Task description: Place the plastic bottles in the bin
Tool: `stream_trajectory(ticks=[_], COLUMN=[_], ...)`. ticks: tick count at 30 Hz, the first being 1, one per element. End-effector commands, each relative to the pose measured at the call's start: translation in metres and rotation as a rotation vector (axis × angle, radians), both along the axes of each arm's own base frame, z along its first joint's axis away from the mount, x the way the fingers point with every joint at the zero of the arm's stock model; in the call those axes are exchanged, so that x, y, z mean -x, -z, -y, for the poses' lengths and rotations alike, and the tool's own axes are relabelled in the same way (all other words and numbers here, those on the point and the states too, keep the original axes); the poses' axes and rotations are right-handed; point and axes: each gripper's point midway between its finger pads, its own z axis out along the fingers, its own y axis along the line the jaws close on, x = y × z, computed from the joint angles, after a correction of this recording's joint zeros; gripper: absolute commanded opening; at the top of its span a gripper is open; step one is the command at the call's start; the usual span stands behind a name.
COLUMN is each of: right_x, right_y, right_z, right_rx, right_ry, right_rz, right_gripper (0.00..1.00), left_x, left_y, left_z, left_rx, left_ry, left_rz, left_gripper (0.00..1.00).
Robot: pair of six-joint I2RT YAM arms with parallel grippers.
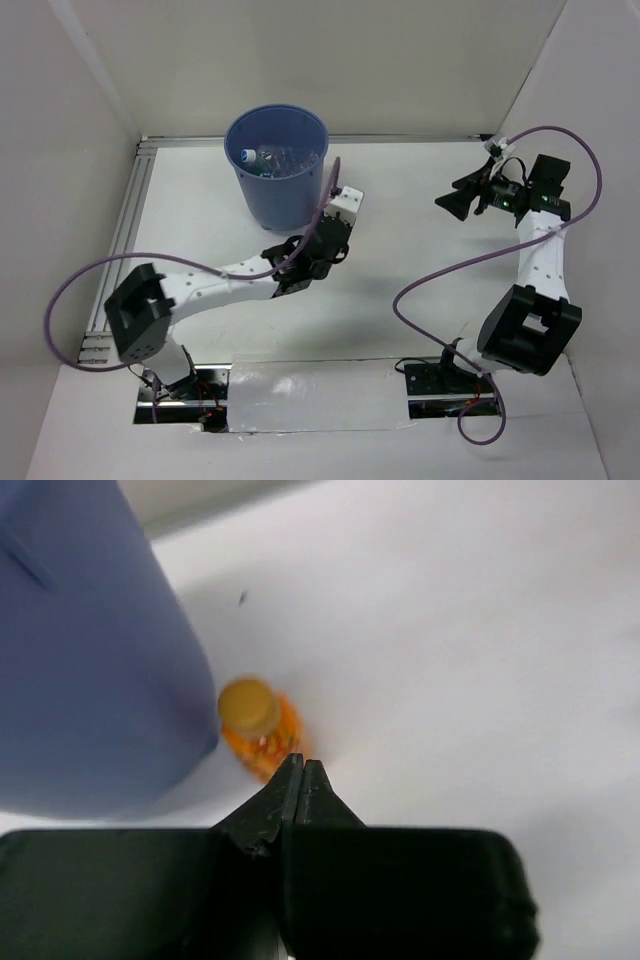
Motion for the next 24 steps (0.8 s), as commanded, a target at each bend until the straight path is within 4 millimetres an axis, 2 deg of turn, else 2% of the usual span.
stream_trajectory(ticks=[1,2,3,4,5,6,7,8,9,10,11,12,13,14,15,16,17,18,19,20,21,22,23,24], right_x=[0.013,0.013,0.013,0.011,0.012,0.011,0.010,0.005,0.004,-0.012,-0.022,-0.021,-0.029,-0.034,-0.039,-0.052,-0.053,-0.060,-0.066,-0.072,-0.076,-0.078,-0.079,-0.081], right_y=[0.001,0.007,0.014,0.023,0.033,0.037,0.051,0.055,0.063,0.062,0.072,0.087,0.097,0.108,0.106,0.131,0.133,0.132,0.137,0.151,0.148,0.163,0.166,0.167], right_z=[-0.008,-0.006,-0.005,-0.006,-0.018,-0.025,-0.032,-0.039,-0.060,-0.067,-0.071,-0.096,-0.107,-0.115,-0.135,-0.150,-0.148,-0.160,-0.166,-0.171,-0.187,-0.192,-0.200,-0.217], right_rx=[-0.011,-0.006,-0.016,-0.002,0.004,0.006,0.000,0.016,0.028,0.074,0.121,0.153,0.182,0.220,0.234,0.233,0.235,0.238,0.240,0.248,0.250,0.265,0.266,0.273], right_ry=[-0.032,-0.020,-0.005,0.001,-0.034,-0.064,-0.098,-0.116,-0.170,-0.179,-0.129,-0.189,-0.210,-0.223,-0.267,-0.292,-0.276,-0.290,-0.293,-0.300,-0.330,-0.346,-0.361,-0.399], right_rz=[0.001,-0.013,-0.055,-0.089,-0.119,-0.134,-0.172,-0.170,-0.172,-0.086,-0.097,-0.085,-0.068,-0.074,-0.062,-0.112,-0.126,-0.113,-0.115,-0.125,-0.107,-0.135,-0.135,-0.117], right_gripper=[1.00,1.00,1.00,1.00,1.00,1.00,1.00,1.00,1.00,1.00,1.00,1.00,1.00,1.00,1.00,1.00,1.00,1.00,1.00,1.00,1.00,1.00,1.00,1.00], left_x=[0.009,0.009,0.006,0.008,0.005,0.005,0.007,0.010,0.013,0.016,0.020,0.021,0.030,0.031,0.036,0.052,0.053,0.058,0.064,0.074,0.081,0.087,0.093,0.108], left_y=[-0.091,-0.107,-0.114,-0.121,-0.146,-0.141,-0.147,-0.159,-0.177,-0.187,-0.192,-0.189,-0.203,-0.199,-0.190,-0.193,-0.189,-0.172,-0.166,-0.170,-0.147,-0.140,-0.133,-0.122], left_z=[0.003,0.001,-0.003,-0.001,-0.003,-0.010,-0.009,-0.014,-0.026,-0.033,-0.041,-0.052,-0.066,-0.079,-0.086,-0.107,-0.108,-0.114,-0.120,-0.135,-0.141,-0.148,-0.155,-0.172], left_rx=[0.148,0.158,0.158,0.164,0.205,0.157,0.166,0.177,0.206,0.225,0.244,0.235,0.279,0.268,0.276,0.311,0.313,0.300,0.313,0.354,0.356,0.375,0.394,0.466], left_ry=[0.048,0.036,0.023,0.036,0.029,0.030,0.037,0.038,0.029,0.019,0.009,-0.010,-0.023,-0.048,-0.063,-0.069,-0.073,-0.080,-0.088,-0.093,-0.113,-0.123,-0.132,-0.154], left_rz=[0.131,0.130,0.122,0.110,0.119,0.085,0.074,0.082,0.103,0.118,0.125,0.123,0.136,0.124,0.103,0.095,0.080,0.050,0.031,0.030,-0.024,-0.044,-0.060,-0.089], left_gripper=[0.00,0.03,0.31,0.47,0.60,0.70,0.85,0.90,0.97,0.97,0.99,0.99,0.99,0.99,0.99,0.99,0.99,0.99,0.99,0.99,0.99,0.99,0.99,0.99])
